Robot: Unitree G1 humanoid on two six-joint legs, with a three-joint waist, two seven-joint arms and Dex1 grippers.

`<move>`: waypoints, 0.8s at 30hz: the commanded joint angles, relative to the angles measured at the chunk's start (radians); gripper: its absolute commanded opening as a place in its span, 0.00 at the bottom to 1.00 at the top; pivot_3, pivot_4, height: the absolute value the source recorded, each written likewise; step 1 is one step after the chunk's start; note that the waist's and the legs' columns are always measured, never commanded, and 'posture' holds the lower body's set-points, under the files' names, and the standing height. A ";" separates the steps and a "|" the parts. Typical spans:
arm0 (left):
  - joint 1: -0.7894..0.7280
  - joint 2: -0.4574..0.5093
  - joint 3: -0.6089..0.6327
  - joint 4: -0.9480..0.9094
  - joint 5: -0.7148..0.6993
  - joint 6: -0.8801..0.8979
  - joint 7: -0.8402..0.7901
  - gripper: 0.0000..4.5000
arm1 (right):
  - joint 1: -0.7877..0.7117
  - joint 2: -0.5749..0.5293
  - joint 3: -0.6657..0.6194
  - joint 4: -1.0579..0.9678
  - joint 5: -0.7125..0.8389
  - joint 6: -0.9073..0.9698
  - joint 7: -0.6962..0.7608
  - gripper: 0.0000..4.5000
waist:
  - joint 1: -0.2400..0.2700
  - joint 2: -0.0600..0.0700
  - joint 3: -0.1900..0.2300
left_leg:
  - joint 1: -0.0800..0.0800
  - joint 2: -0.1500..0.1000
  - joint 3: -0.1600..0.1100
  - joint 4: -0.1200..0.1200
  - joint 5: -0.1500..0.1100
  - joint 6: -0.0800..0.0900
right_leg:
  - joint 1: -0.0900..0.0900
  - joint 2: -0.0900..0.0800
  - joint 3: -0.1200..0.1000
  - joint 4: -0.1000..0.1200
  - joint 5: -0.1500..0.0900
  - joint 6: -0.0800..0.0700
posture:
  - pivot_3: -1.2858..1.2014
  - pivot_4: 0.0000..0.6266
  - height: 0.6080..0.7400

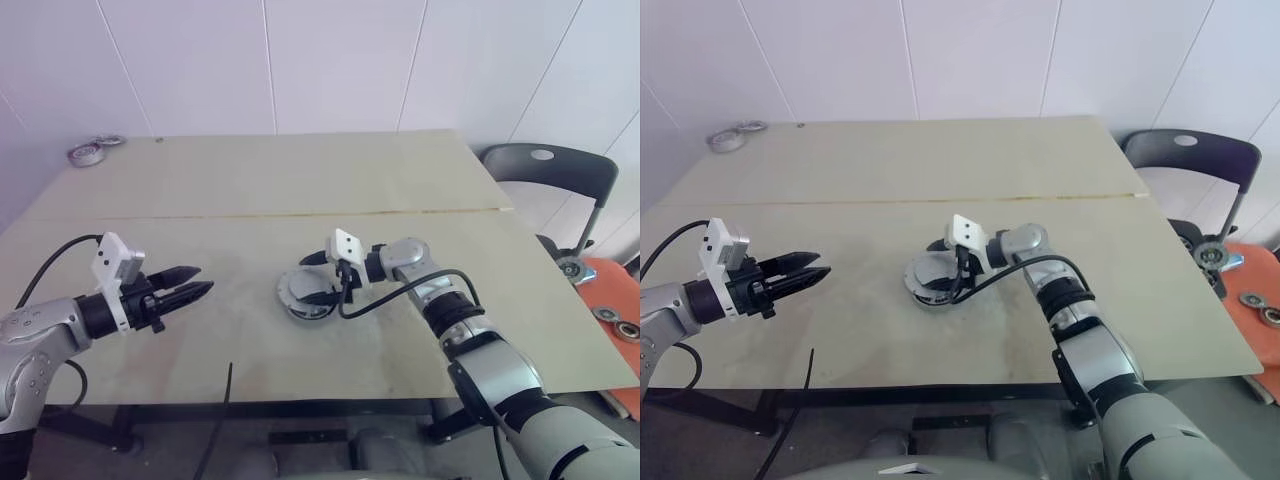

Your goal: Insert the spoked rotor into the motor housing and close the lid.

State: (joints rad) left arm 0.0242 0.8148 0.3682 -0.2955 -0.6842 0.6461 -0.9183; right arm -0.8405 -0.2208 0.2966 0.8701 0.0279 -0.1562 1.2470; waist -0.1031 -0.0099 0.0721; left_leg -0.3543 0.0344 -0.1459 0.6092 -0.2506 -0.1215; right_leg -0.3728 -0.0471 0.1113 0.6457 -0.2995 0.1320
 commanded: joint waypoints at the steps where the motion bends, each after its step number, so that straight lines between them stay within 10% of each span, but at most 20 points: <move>1: -0.024 0.007 0.005 -0.011 -0.001 -0.012 0.000 0.47 | 0.007 -0.019 -0.006 -0.003 -0.012 0.011 0.014 0.93 | 0.001 0.000 0.000 | 0.000 0.000 0.000 0.000 0.000 0.000 | 0.000 0.000 0.000 0.000 0.000 0.000 | 0.52 0.00 1.00; 18: -0.024 0.000 0.001 -0.012 0.001 -0.010 0.008 0.47 | -0.010 -0.002 -0.012 0.067 -0.042 -0.003 -0.022 0.93 | -0.001 0.000 0.000 | 0.002 0.000 0.000 0.002 0.000 0.000 | 0.003 0.000 0.000 0.000 -0.001 0.000 | 0.52 0.00 1.00; 24: -0.016 -0.004 0.003 -0.020 0.000 -0.008 0.013 0.47 | -0.013 -0.003 -0.005 0.075 -0.052 -0.007 -0.026 0.72 | -0.002 0.000 0.000 | 0.004 0.000 0.000 0.003 0.000 0.000 | 0.004 0.000 0.000 0.001 -0.001 0.001 | 0.52 0.00 1.00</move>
State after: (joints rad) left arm 0.0148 0.8114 0.3658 -0.2953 -0.6802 0.6457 -0.9098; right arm -0.8432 -0.2114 0.2834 0.9255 0.0201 -0.1626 1.2531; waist -0.1056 -0.0103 0.0717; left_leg -0.3497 0.0344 -0.1459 0.6119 -0.2505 -0.1215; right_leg -0.3679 -0.0468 0.1117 0.6464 -0.3007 0.1331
